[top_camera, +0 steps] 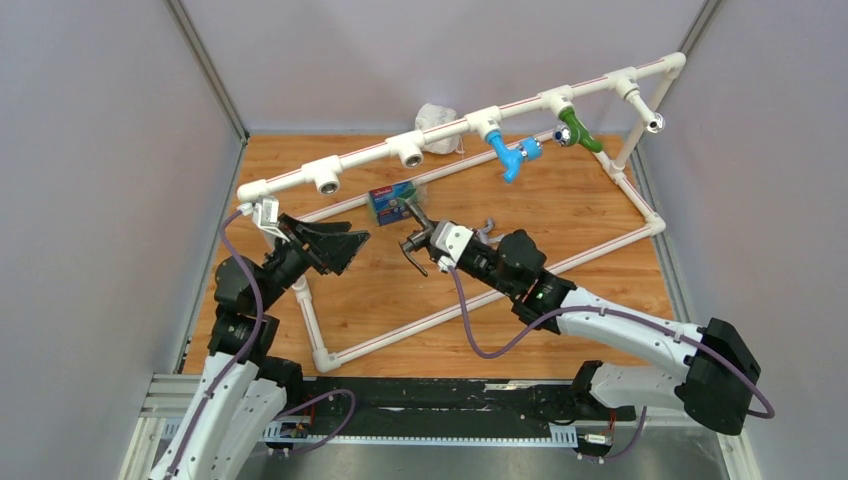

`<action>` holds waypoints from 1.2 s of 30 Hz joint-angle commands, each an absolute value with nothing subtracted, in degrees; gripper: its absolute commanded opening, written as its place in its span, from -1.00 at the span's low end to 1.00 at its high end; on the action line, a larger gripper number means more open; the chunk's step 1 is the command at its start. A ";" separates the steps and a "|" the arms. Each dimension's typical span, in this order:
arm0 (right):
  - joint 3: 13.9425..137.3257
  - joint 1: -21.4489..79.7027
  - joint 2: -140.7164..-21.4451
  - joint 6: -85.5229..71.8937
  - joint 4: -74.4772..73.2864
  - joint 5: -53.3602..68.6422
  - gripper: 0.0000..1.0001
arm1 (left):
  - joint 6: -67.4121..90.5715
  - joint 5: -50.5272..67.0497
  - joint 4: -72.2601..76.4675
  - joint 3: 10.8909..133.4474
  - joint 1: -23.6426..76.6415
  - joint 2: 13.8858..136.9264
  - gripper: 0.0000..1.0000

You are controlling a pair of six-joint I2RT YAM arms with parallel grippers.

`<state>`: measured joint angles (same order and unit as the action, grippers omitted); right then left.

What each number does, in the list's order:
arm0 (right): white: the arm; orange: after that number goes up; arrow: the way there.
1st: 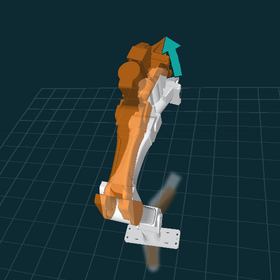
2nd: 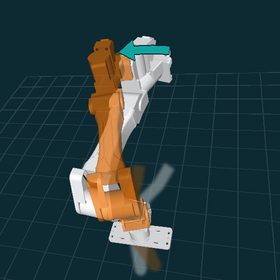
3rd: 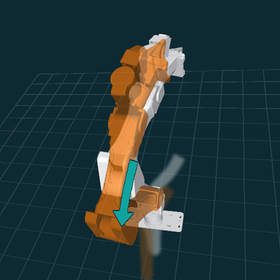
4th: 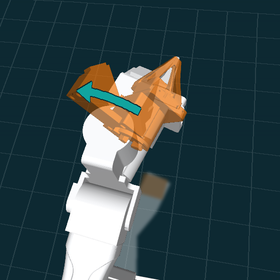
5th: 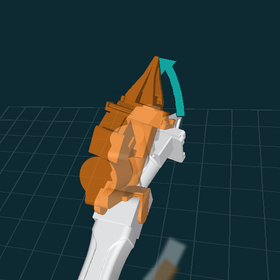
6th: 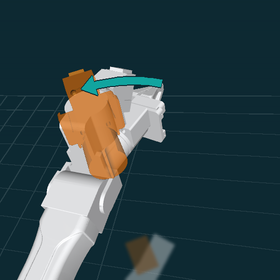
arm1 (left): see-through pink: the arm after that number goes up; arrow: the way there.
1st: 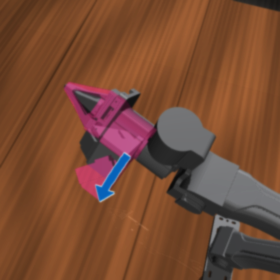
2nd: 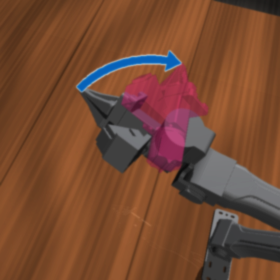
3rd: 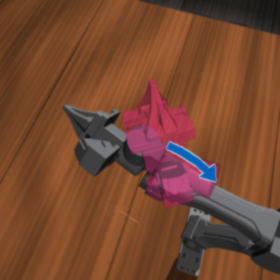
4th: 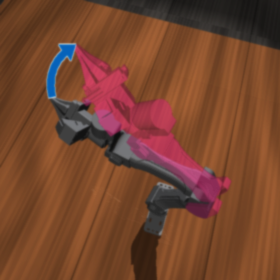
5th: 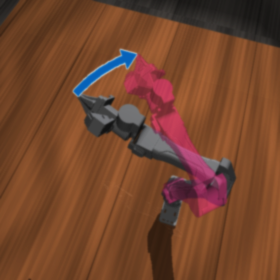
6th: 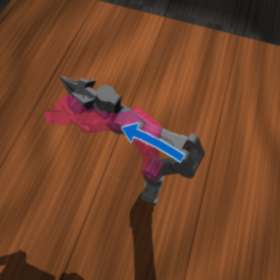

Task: Install the water faucets

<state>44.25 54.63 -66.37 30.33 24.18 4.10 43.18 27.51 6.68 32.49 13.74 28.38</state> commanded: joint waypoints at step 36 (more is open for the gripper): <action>41.31 58.45 -77.87 28.92 50.71 -12.66 -1.00 | 68.91 21.89 26.99 31.55 31.99 47.47 0.45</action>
<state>38.63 58.11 -77.87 29.89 46.17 -11.44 69.17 19.46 30.55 29.76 30.70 47.94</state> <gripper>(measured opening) 0.280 0.665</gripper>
